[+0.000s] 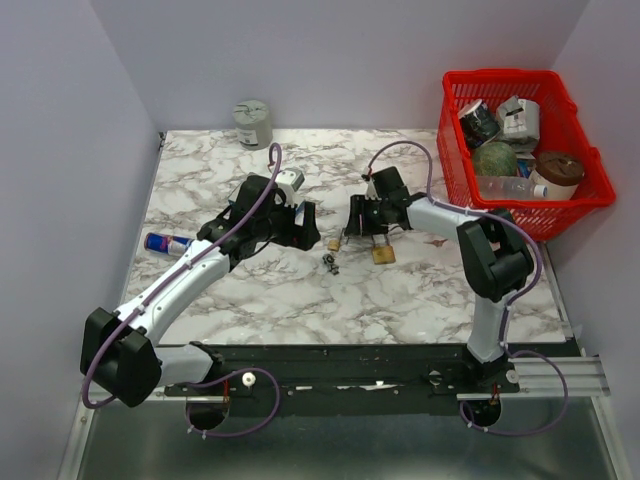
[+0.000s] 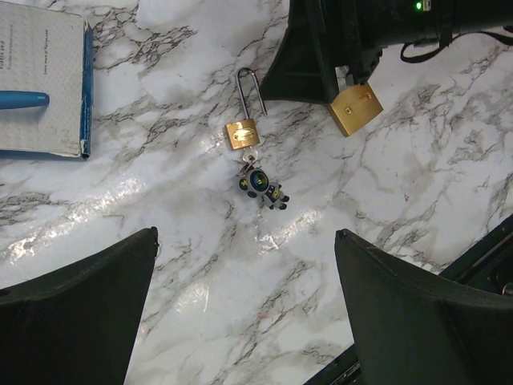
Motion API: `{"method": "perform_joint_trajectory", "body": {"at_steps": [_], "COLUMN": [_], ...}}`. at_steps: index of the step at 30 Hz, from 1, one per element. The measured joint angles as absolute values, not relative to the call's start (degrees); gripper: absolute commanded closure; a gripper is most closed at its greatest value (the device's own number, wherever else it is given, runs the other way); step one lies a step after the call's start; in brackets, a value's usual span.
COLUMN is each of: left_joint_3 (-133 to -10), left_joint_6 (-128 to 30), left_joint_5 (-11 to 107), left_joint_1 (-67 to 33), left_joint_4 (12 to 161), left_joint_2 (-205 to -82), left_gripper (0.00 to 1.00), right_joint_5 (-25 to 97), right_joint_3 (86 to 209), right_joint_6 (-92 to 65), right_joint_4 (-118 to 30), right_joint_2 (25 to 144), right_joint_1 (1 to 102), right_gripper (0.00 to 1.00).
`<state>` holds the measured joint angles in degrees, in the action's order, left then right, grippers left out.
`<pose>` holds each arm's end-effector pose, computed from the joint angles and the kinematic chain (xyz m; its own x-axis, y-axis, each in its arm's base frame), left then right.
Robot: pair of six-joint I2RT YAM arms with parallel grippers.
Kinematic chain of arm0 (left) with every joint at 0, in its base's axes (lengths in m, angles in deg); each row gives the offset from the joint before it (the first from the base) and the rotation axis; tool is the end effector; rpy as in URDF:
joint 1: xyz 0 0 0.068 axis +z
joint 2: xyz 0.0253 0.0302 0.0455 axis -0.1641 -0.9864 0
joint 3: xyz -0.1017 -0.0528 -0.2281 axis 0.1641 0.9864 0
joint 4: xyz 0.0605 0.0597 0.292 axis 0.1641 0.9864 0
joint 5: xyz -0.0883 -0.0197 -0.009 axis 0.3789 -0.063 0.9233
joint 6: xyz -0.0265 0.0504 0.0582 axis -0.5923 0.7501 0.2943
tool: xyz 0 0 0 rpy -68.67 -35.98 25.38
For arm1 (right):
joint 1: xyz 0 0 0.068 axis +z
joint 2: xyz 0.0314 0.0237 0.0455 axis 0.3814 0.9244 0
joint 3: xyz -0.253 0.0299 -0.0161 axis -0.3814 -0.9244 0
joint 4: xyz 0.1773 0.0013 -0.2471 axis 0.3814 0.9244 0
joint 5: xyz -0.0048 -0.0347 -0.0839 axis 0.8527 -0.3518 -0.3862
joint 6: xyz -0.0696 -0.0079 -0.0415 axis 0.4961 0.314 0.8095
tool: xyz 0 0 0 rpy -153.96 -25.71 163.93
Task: Unlock with the key
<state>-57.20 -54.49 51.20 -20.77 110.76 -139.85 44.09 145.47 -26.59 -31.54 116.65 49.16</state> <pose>0.2998 -0.1904 0.2506 -0.6728 0.0526 -0.7379 0.4490 0.8218 -0.3509 0.4065 0.2258 0.0897 -0.8629 -0.0643 -0.5014 -0.3011 0.8621 0.4077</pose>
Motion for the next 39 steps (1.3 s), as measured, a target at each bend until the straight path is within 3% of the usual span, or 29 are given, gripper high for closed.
{"method": "perform_joint_trajectory", "body": {"at_steps": [8,29,35,39], "left_joint_3": [-57.17,-57.11,-57.11,-57.11], "left_joint_6": [-54.70,-55.14,-55.14,-55.21], "left_joint_5": [51.28,51.37,51.37,51.37], "left_joint_1": [-20.77,-20.77,-20.77,-20.77], "left_joint_4": [110.74,110.76,110.76,110.76], "left_joint_2": [-139.33,-139.33,-139.26,-138.76], "left_gripper": [0.01,0.01,0.01,0.01], "right_joint_5": [38.30,24.25,20.09,17.89], "right_joint_3": [137.78,145.15,148.45,150.09], "right_joint_6": [-32.34,-39.92,-39.88,-39.99], "right_joint_4": [-32.32,-29.79,-26.60,-24.78], "right_joint_2": [110.18,115.84,117.92,118.99], "right_joint_1": [57.09,62.97,64.22,65.25], "right_gripper": [0.34,0.41,0.54,0.69]}}
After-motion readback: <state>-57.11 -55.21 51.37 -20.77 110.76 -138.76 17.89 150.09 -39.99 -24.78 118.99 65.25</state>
